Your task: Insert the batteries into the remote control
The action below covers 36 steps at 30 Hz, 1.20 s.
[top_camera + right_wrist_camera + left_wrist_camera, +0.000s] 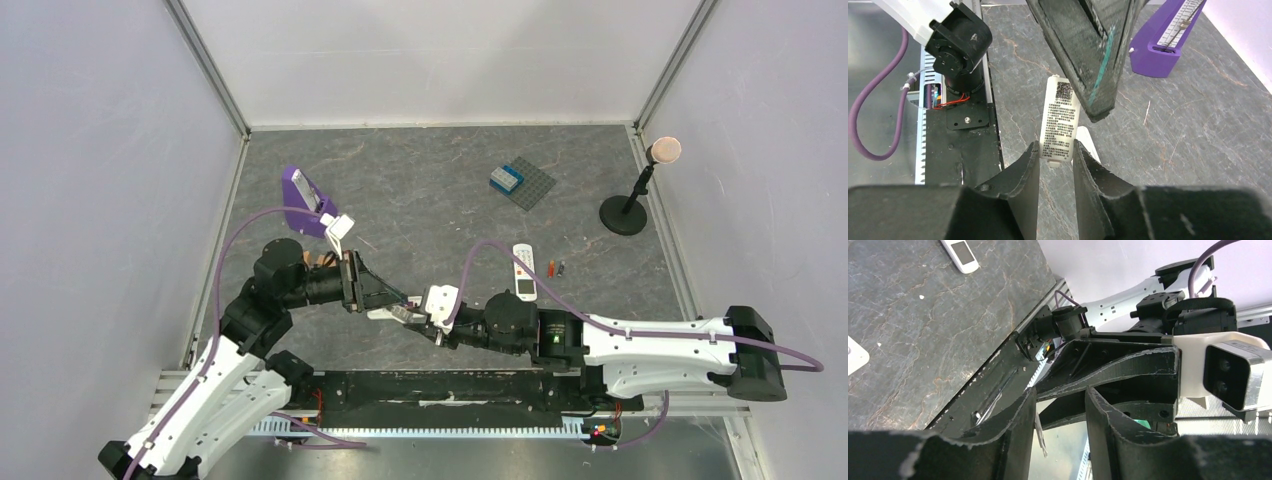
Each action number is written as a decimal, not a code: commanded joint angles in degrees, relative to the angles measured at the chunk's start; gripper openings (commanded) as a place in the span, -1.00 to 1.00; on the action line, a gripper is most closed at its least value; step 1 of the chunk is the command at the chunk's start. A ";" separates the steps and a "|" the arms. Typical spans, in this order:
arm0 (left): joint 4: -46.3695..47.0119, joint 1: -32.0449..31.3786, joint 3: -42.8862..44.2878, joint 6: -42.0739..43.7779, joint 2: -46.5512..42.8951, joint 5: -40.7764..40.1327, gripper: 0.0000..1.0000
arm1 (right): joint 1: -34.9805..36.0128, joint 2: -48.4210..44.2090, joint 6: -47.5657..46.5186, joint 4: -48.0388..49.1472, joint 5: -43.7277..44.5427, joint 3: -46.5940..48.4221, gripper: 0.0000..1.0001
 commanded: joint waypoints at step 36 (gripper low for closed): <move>21.36 -0.09 0.49 -21.06 -5.42 -19.31 -0.96 | -6.55 -9.76 53.73 8.02 11.38 8.52 0.62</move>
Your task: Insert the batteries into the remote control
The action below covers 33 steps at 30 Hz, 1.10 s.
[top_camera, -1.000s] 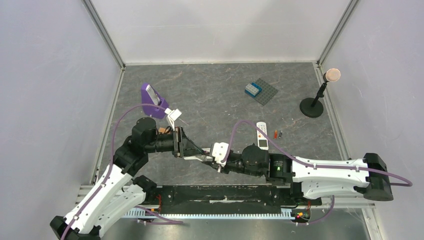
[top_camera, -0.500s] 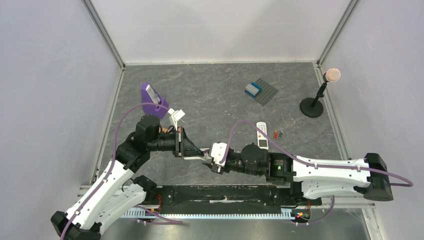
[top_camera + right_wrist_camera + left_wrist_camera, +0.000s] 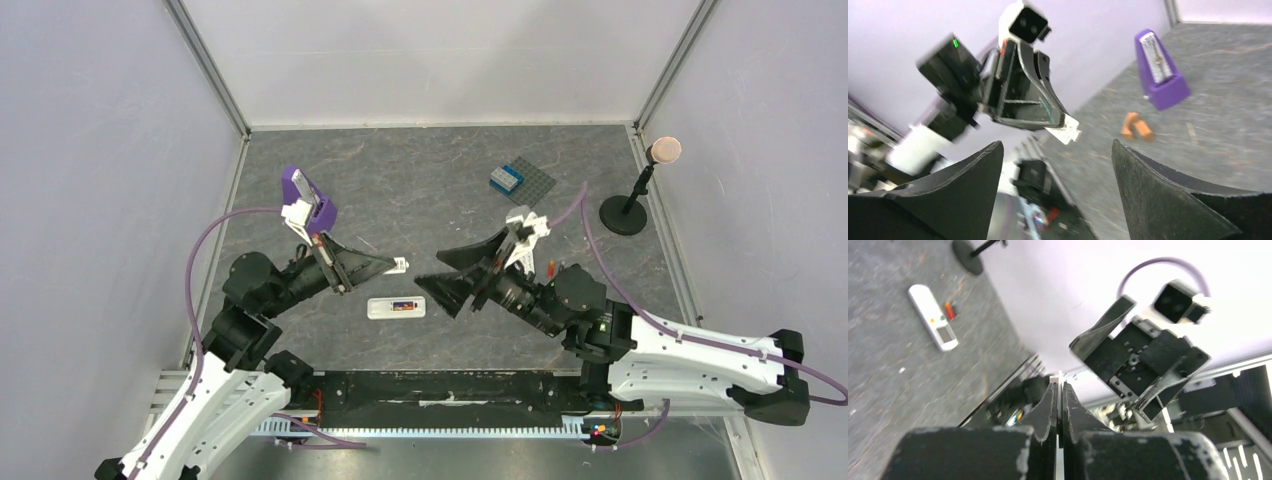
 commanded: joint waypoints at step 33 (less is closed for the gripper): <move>25.29 -0.15 -1.53 -22.16 -0.46 -10.24 -0.96 | -2.14 17.05 34.16 25.32 10.59 9.56 -0.12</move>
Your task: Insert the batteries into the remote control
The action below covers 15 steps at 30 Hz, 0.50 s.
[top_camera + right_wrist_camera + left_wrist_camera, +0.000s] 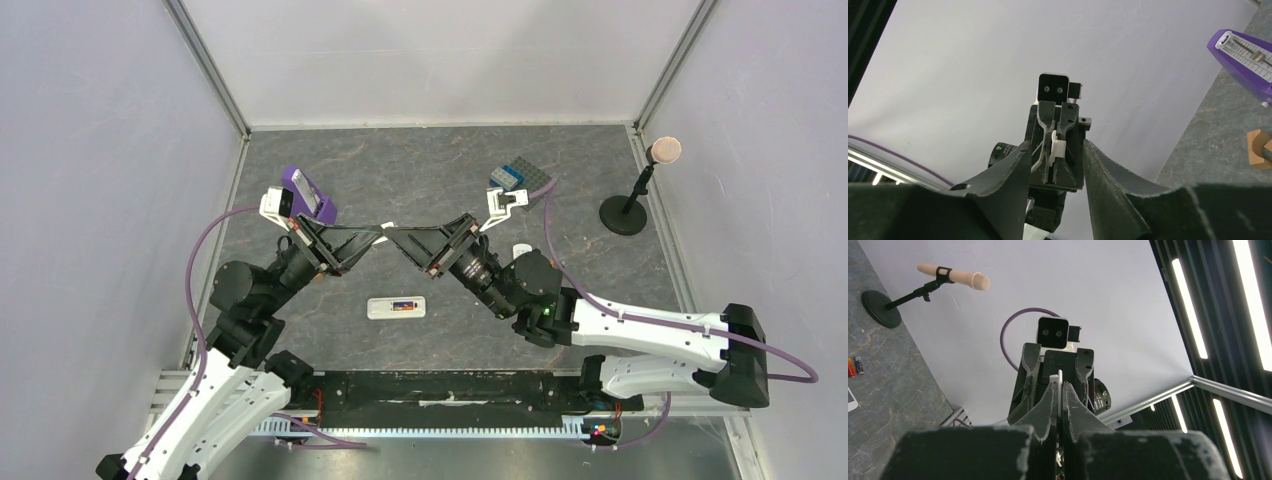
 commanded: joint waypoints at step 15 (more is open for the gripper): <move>2.98 -0.14 -0.81 -1.94 -1.01 -0.23 -0.88 | -0.82 1.83 0.27 5.27 2.27 3.25 -1.00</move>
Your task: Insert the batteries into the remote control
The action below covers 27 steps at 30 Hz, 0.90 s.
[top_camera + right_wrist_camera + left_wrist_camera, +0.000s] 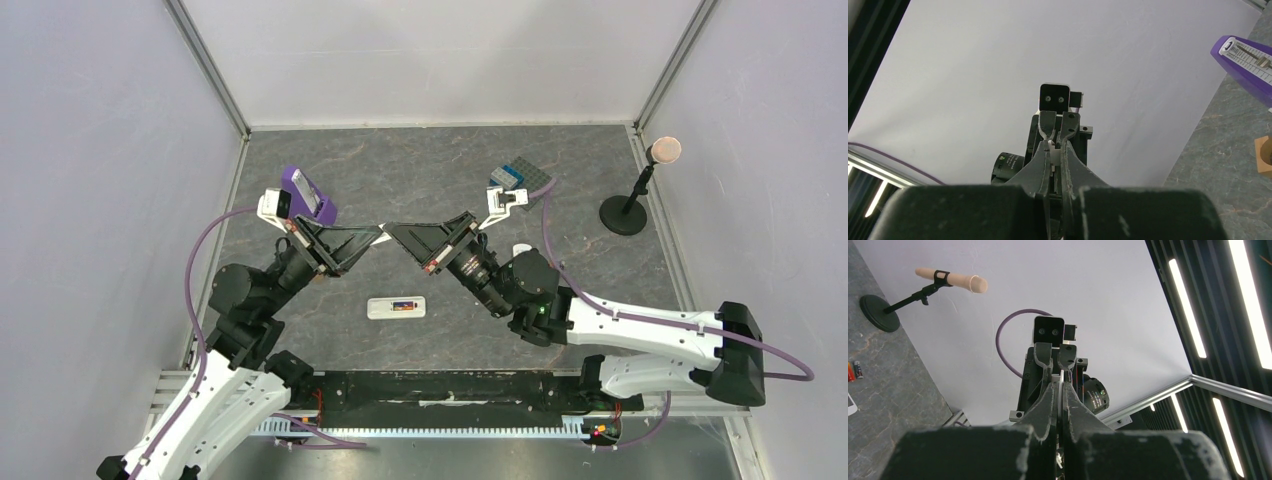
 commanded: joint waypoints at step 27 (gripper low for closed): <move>-5.50 -0.11 7.12 10.85 0.99 8.04 0.15 | -13.56 -6.95 11.50 -5.86 -23.09 1.84 -1.00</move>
